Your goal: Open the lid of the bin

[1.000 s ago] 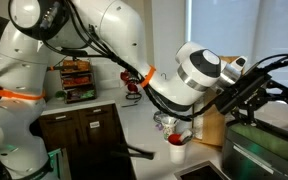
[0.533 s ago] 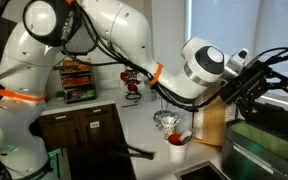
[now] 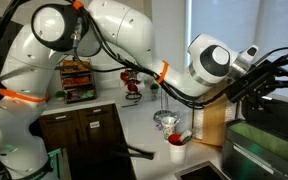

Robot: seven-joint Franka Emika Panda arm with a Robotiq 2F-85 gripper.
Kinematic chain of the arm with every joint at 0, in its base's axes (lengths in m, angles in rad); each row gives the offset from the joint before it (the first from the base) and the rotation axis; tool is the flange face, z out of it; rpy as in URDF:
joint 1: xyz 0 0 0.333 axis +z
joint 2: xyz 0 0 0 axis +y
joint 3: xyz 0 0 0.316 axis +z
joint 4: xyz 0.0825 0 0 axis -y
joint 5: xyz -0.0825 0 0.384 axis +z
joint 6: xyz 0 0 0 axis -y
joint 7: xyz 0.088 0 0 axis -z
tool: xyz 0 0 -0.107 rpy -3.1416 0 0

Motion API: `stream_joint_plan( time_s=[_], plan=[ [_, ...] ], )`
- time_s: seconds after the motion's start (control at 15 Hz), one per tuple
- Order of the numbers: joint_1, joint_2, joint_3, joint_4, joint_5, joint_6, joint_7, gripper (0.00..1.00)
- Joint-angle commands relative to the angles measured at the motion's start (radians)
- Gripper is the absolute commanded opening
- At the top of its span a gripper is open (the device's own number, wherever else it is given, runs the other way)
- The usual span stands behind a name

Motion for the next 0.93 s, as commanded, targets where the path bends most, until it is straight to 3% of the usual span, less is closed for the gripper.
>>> stream_joint_plan(
  time_s=[0.0, 0.4, 0.53, 0.8, 0.87],
  plan=[
    [-0.034, -0.002, -0.006, -0.007, 0.027, 0.006, 0.022, 1.00],
    [-0.039, 0.062, 0.014, 0.094, 0.164, -0.037, -0.041, 1.00],
    [-0.068, 0.094, 0.077, 0.153, 0.195, -0.067, -0.065, 1.00],
    [-0.090, 0.140, 0.141, 0.245, 0.246, -0.137, -0.101, 1.00],
    [-0.062, 0.143, 0.108, 0.244, 0.296, -0.136, -0.127, 1.00]
  ],
)
